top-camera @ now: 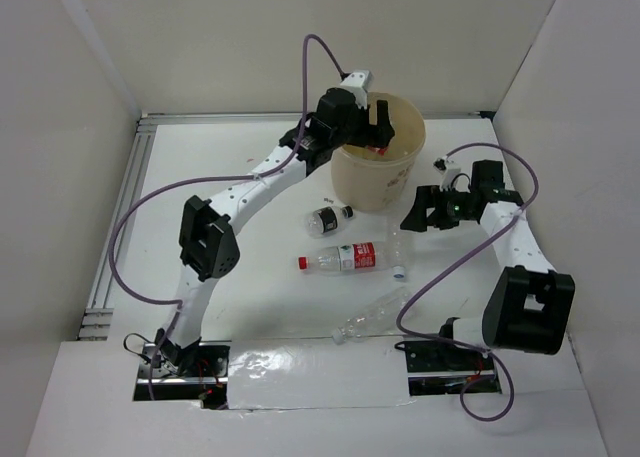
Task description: Put the plastic bottles in the bin
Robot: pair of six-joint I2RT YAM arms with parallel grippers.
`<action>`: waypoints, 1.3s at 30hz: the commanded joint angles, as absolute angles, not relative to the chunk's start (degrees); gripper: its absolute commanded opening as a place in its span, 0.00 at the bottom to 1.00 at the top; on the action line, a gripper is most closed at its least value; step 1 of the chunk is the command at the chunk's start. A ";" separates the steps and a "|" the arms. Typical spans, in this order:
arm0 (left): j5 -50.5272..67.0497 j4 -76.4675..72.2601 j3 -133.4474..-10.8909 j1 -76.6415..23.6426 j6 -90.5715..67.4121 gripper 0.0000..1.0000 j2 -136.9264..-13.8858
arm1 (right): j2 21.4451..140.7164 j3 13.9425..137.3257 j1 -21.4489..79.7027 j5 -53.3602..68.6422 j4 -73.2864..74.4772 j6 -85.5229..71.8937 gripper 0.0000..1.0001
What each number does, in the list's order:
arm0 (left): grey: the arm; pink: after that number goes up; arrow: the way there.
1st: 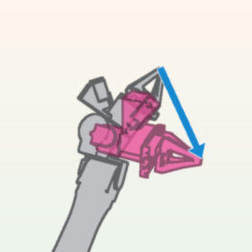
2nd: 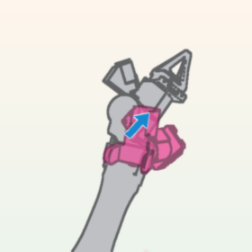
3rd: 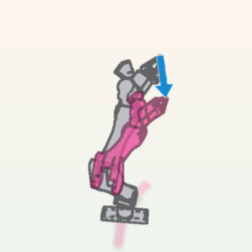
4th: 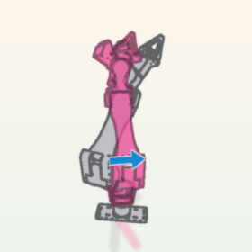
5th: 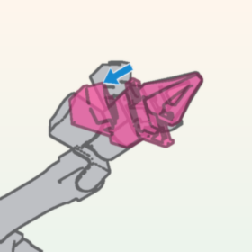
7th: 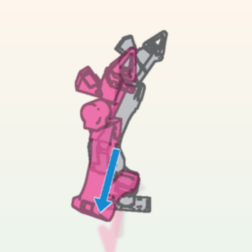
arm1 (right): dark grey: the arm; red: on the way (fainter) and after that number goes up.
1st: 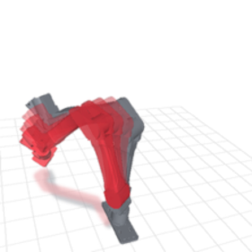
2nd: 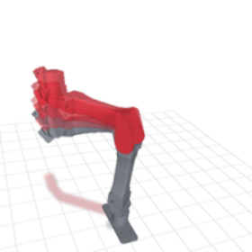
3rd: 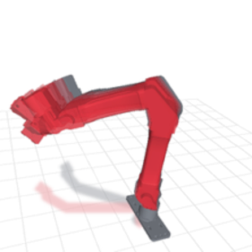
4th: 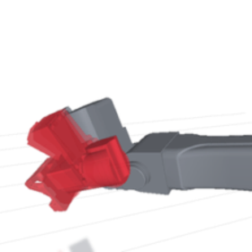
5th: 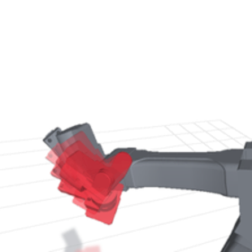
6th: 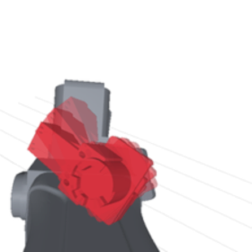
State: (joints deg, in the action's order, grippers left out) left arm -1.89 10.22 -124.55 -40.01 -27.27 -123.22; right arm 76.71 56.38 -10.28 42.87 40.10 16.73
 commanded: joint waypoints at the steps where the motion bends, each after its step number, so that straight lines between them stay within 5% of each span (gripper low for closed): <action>1: -4.66 12.30 -128.41 -39.81 -27.69 1.00 -122.09 | 76.90 53.80 -9.85 42.82 32.71 8.39 1.00; 7: -6.84 10.02 -117.44 -40.95 -24.36 1.00 -110.94 | 82.43 49.05 -4.49 36.14 23.93 -2.53 1.00; 13: -11.07 5.89 -85.20 -46.30 -17.14 1.00 -86.42 | 85.15 43.95 0.97 21.65 14.34 -10.62 1.00; 16: -11.95 6.68 -71.84 -48.51 -17.14 0.98 -77.30 | 87.44 43.24 1.76 20.13 13.80 -12.65 0.87; 18: -9.06 7.47 -66.03 -51.06 -18.54 0.97 -73.84 | 87.98 43.85 0.54 20.13 14.41 -12.66 0.68; 19: -9.05 7.47 -61.57 -52.28 -19.41 0.96 -72.61 | 87.98 44.38 -0.17 20.13 15.20 -12.05 0.47; 24: -6.33 3.09 -52.48 -62.21 -20.13 0.96 -70.83 | 77.12 48.77 -4.21 24.16 23.37 -5.56 0.18; 32: -2.46 -10.71 -49.30 -70.14 -18.02 0.97 -81.88 | 61.54 60.29 -15.19 31.37 33.13 3.68 0.18; 39: -0.70 -13.09 -53.96 -72.86 -16.26 0.97 -92.71 | 59.93 69.42 -13.89 45.51 16.81 2.11 0.24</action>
State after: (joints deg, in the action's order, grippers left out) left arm -2.20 -7.53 -50.92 -71.59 -18.39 -90.85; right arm 57.95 65.78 -14.87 37.32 25.58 1.65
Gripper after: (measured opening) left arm 0.970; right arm 0.545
